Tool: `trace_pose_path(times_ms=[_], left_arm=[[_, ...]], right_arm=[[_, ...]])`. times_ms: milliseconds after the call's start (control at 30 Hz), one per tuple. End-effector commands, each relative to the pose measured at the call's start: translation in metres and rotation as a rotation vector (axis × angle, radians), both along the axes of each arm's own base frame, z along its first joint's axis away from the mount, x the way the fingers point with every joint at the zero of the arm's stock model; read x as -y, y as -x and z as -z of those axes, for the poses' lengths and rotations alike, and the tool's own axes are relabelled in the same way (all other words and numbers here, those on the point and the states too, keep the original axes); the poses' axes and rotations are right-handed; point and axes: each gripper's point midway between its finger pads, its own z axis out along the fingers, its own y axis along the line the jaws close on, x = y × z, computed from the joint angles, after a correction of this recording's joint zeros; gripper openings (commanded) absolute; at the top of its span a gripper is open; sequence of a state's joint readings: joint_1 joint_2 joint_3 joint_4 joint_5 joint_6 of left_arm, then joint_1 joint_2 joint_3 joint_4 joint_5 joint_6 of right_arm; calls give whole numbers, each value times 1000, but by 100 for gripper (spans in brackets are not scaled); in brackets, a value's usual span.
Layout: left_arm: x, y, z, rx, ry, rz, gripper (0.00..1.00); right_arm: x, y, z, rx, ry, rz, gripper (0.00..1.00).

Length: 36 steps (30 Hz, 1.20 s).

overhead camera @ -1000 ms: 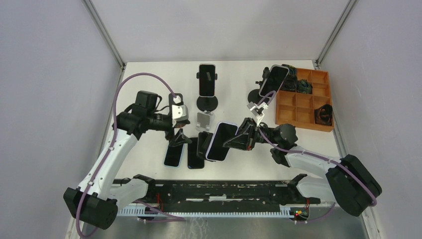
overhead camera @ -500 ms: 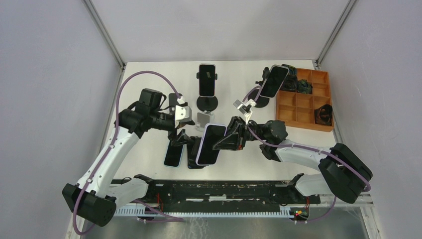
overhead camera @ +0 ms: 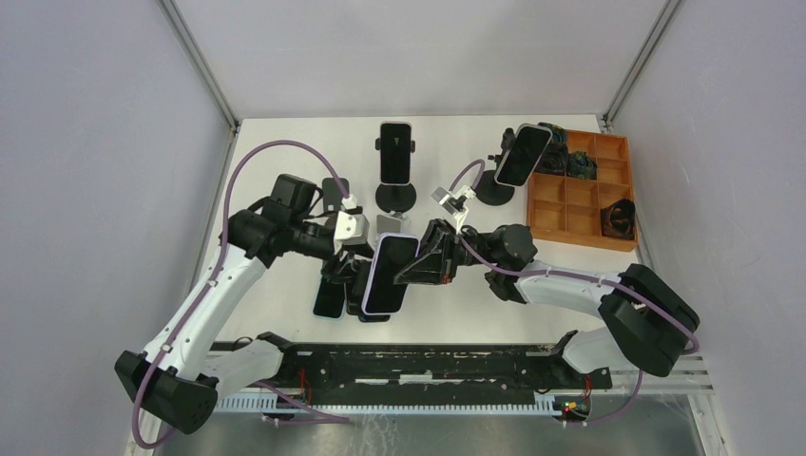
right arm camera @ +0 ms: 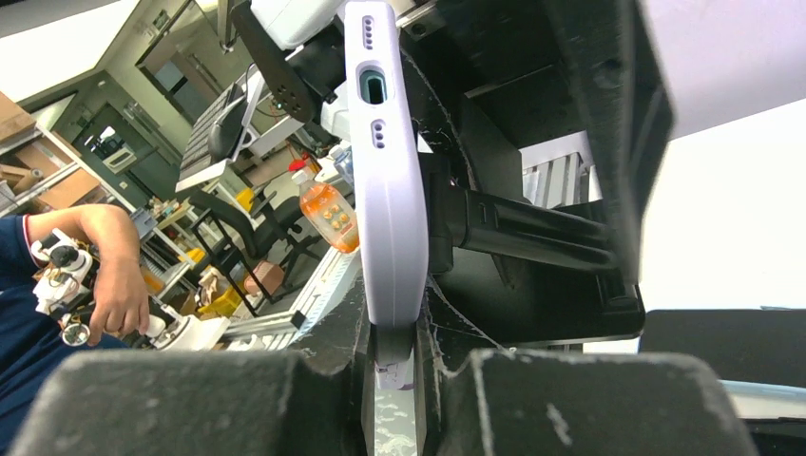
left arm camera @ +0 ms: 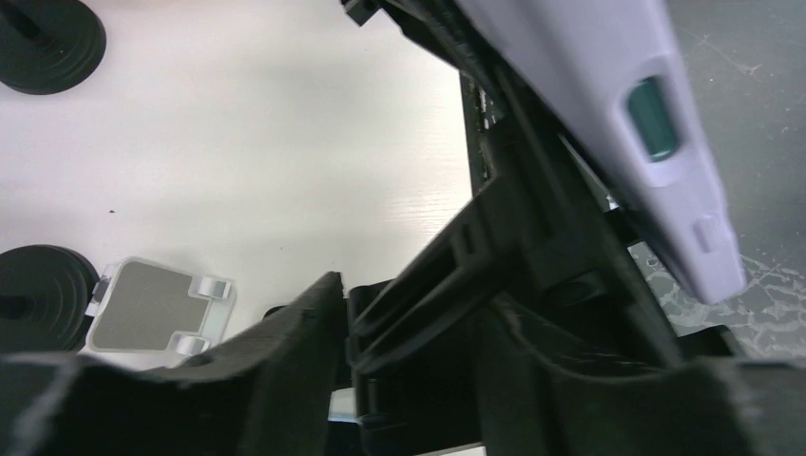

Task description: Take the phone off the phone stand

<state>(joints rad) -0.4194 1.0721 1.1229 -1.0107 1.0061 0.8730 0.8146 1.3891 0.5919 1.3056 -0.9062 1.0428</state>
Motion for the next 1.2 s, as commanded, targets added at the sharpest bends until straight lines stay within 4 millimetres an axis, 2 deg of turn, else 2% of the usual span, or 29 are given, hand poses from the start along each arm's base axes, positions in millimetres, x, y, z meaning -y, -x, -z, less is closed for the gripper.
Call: trace_pose_path(times_ms=[0, 133, 267, 300, 533, 900, 967, 1067, 1167], left_arm=[[3, 14, -17, 40, 50, 56, 53], [1, 17, -15, 72, 40, 82, 35], [-4, 16, -17, 138, 8, 107, 5], [-6, 17, -16, 146, -1, 117, 2], [-16, 22, -10, 191, -58, 149, 2], [-28, 15, 4, 274, -145, 153, 2], [-30, 14, 7, 278, -156, 153, 2], [-31, 10, 8, 288, -172, 143, 2], [-35, 6, 11, 308, -198, 131, 2]], right_arm=[[2, -3, -48, 73, -163, 46, 0], [3, -3, -51, 54, -176, 49, 0], [6, -3, -46, 17, -172, 69, 0], [7, -3, -45, 9, -168, 74, 0], [8, -11, -28, -47, -96, 127, 15], [32, -13, -16, -114, -58, 153, 14], [35, -13, -11, -127, -40, 159, 10], [37, -17, 7, -156, 35, 177, 1], [46, -33, 49, -209, 193, 257, 0]])
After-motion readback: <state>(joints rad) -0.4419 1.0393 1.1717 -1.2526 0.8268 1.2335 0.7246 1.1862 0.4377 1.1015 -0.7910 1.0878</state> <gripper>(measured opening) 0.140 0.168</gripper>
